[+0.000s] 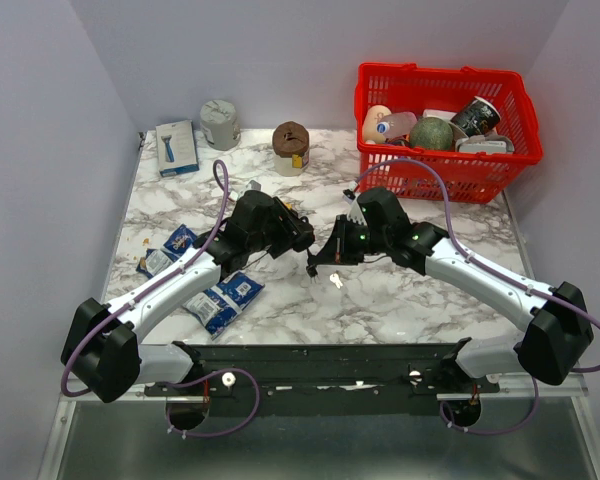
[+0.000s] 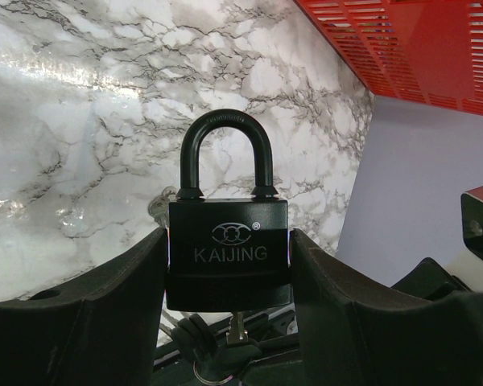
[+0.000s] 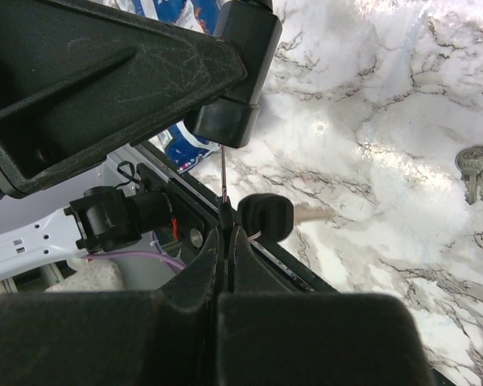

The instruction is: Unlock with the key

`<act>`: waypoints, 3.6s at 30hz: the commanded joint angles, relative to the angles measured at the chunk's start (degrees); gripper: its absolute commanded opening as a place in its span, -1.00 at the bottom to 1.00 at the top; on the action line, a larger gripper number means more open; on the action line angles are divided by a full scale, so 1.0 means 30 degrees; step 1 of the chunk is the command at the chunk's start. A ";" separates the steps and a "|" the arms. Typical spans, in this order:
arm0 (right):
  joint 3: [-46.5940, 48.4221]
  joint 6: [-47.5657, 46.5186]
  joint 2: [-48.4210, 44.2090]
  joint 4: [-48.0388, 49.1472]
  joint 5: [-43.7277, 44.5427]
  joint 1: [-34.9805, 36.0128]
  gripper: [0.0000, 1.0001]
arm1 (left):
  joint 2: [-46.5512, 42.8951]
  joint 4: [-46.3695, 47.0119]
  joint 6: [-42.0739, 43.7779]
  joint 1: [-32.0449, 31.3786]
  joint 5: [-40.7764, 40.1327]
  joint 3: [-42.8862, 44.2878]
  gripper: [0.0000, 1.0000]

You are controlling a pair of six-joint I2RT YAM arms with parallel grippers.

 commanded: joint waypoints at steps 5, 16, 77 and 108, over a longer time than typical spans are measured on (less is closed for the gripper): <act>0.0746 -0.0481 -0.0036 0.0487 0.1748 -0.0003 -0.99 | -0.0630 0.0896 -0.0122 -0.0076 -0.0029 0.0638 -1.00; 0.1477 -0.0275 0.0872 -0.0711 0.2628 0.0025 -0.99 | -0.0542 0.0896 -0.0093 -0.0076 -0.0030 0.0725 -1.00; 0.2122 -0.2180 0.1077 0.1307 0.6818 -0.1146 -0.99 | 0.0952 0.2360 0.0698 -0.0222 0.3486 0.1253 -1.00; 0.1390 -0.0892 0.0815 0.4325 0.2779 -0.3782 -0.99 | 0.0571 0.5114 0.1661 -0.0573 0.3720 0.0901 -1.00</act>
